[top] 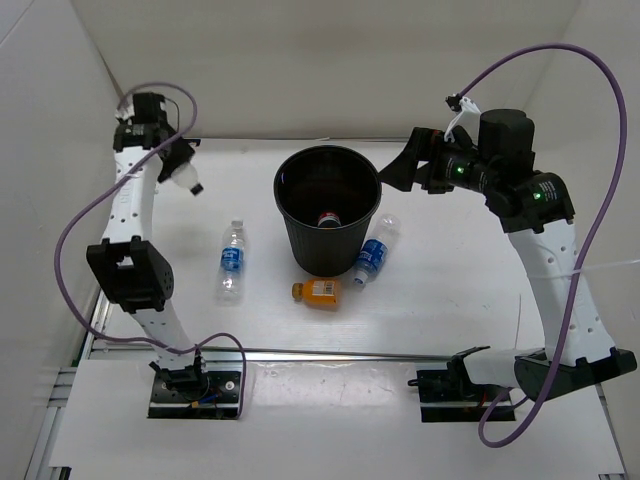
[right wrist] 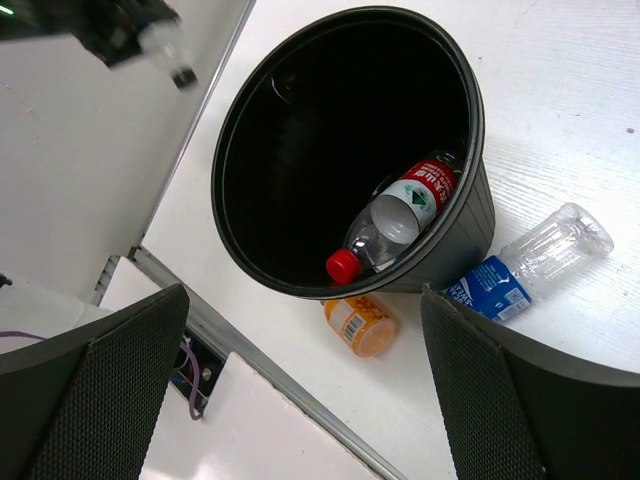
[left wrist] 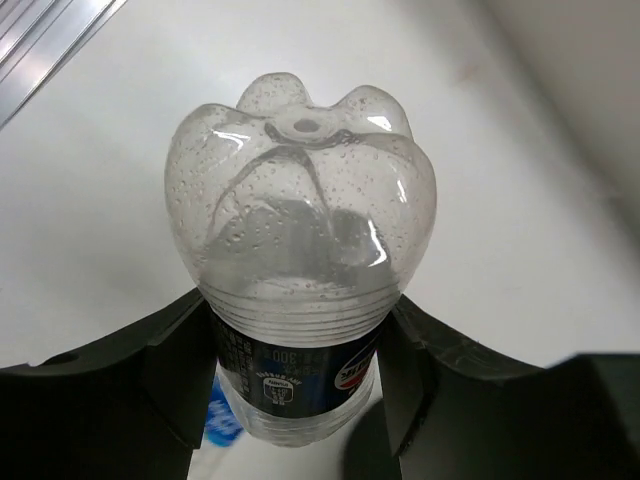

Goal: Put the plastic bottles in the bin

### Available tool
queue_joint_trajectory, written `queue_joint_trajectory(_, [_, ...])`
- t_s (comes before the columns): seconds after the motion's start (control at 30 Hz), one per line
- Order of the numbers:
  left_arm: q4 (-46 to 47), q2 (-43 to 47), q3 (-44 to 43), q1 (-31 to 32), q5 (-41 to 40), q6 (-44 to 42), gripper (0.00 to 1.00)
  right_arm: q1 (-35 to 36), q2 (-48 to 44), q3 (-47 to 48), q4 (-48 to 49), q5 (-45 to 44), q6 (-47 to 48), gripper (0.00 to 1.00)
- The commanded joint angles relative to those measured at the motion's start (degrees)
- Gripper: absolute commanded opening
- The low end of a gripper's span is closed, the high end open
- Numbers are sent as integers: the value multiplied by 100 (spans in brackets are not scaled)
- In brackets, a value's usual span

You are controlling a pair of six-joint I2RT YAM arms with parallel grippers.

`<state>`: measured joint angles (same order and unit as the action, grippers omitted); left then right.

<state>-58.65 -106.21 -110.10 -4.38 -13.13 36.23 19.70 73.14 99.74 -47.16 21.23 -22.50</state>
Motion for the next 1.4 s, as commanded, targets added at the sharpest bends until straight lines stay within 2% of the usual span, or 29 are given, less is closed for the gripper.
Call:
queue_joint_trajectory(0.0, [-95, 391, -1044, 200, 695, 464, 42, -37, -2, 168, 75, 267, -35, 100])
queue_joint_trajectory(0.17, [942, 391, -1320, 806, 2302, 675, 46, -37, 51, 54, 189, 259, -201, 100])
queue_joint_trajectory(0.43, [1075, -619, -2374, 2151, 3667, 412, 47, -90, -19, -60, 321, 65, -202, 100])
queue_joint_trajectory(0.6, [1163, -760, -2332, 2661, 4054, 411, 60, -194, -134, -376, 374, -58, -202, 100])
queue_joint_trajectory(0.67, [1085, -760, -2139, 2784, 4055, 272, 71, -247, -195, -447, 426, -58, -202, 100])
queue_joint_trajectory(0.77, [874, -515, -2138, 2838, 3836, 52, 83, -300, -257, -604, 479, -172, -202, 100])
queue_joint_trajectory(0.83, [654, -261, -1998, 2777, 3634, -89, 84, -362, -318, -728, 540, -233, -202, 100])
queue_joint_trajectory(0.87, [584, -164, -1841, 2776, 3546, -90, 100, -362, -371, -728, 541, -234, -202, 100])
queue_joint_trajectory(1.0, [127, 363, -1304, 2531, 2642, -230, 100, -476, -485, -938, 594, -234, -202, 100])
queue_joint_trajectory(1.03, [-48, 582, -1164, 2373, 2065, -230, 100, -476, -485, -1026, 594, -234, -254, 100])
queue_joint_trajectory(1.13, [-452, 707, -645, 1925, 1403, -230, 100, -476, -556, -1193, 646, -234, -255, 100])
queue_joint_trajectory(1.27, [-726, 707, 215, 1222, 829, -98, 100, -476, -661, -1299, 646, -181, -255, 100])
queue_joint_trajectory(1.33, [-639, 707, 1127, 1159, 672, -300, 100, -528, -723, -1440, 646, -181, -255, 100])
queue_joint_trajectory(1.37, [-639, 707, 1131, 1159, 584, -388, 100, -529, -775, -1440, 646, -181, -255, 100])
